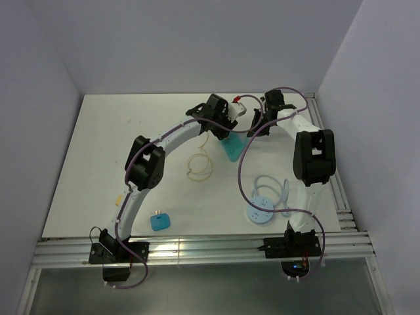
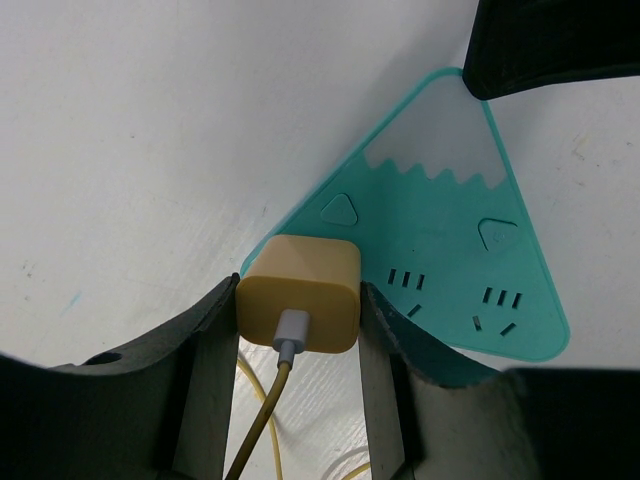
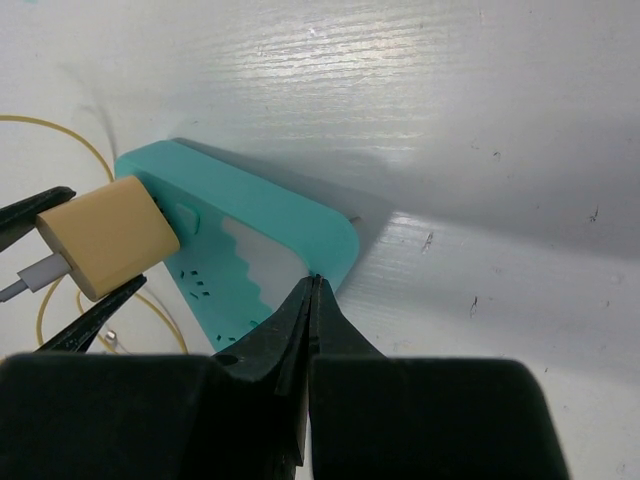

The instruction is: Insert the plug

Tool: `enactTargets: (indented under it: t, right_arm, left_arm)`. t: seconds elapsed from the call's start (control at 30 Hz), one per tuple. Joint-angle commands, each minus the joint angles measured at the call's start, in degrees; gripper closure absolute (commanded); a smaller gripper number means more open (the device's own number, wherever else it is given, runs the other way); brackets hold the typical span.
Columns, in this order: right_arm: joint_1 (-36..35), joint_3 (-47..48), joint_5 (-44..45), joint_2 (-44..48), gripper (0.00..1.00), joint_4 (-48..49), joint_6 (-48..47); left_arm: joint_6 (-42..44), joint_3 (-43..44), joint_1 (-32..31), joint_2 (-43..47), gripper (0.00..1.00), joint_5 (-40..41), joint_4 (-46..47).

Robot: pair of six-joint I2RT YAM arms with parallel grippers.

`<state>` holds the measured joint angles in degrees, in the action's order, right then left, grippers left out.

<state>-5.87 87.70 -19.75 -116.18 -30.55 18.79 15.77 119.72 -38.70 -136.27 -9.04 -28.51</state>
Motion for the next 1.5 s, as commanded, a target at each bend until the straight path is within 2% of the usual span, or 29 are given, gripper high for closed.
enactTargets:
  t: [0.0,0.27,0.43,0.5,0.6,0.7,0.8,0.87,0.97,1.17,1.3,1.33,1.47]
  right_arm:
    - [-2.7,-1.7,-0.1,-3.6,1.0,-3.6,-0.1]
    - [-2.7,-1.8,-0.4,-3.3,1.0,-3.5,-0.2]
    - [-2.7,-2.3,-0.4,-3.1,1.0,-3.1,0.0]
    - [-2.7,-2.3,-0.4,-3.1,1.0,-3.1,0.2]
    - [-2.7,-1.7,0.0,-3.4,1.0,-3.9,0.2]
    - [-2.7,-1.2,0.1,-3.6,1.0,-4.5,0.2]
    - [-2.9,-1.1,0.4,-3.8,1.0,-4.9,0.0]
    - [-3.1,-1.1,0.5,-3.8,1.0,-5.0,-0.1]
    - [-3.0,-1.3,0.4,-3.6,1.0,-4.9,-0.1]
    - [-3.1,-1.4,1.2,-3.3,1.0,-5.1,-0.2]
    - [-3.1,-0.5,1.0,-3.4,1.0,-5.5,-0.2]
    - [-3.2,-0.4,1.0,-3.6,1.0,-5.7,-0.2]
    - [-3.2,-0.4,0.9,-3.5,1.0,-5.7,-0.2]
  left_arm:
    - [-0.7,-4.1,-0.8,-5.1,1.0,3.7,-6.3]
    - [-1.2,-10.7,-1.4,-1.6,0.96,6.7,-1.1]
    - [-1.1,-14.2,-2.3,0.0,1.0,8.8,3.4]
    - [-1.1,-12.6,-2.9,-1.8,1.0,8.8,0.6]
    - [-0.7,-4.5,-2.9,-5.9,1.0,6.6,-4.6]
    - [-0.3,0.0,-2.8,-8.7,1.0,3.9,-10.3]
    - [0.0,2.1,-2.3,-10.1,1.0,2.7,-13.7]
    - [0.1,1.6,-2.3,-9.5,1.0,2.4,-14.5]
    - [-0.4,-3.6,-2.3,-6.8,1.0,2.4,-9.5]
    - [-1.3,4.2,-1.0,-9.1,1.0,1.5,-13.3]
    - [-1.5,-4.8,-0.4,-5.1,1.0,4.2,-10.3]
    - [-0.8,-4.2,-1.4,-6.3,1.0,5.6,-11.1]
    - [-2.0,9.7,-3.3,-13.7,1.0,4.3,-19.6]
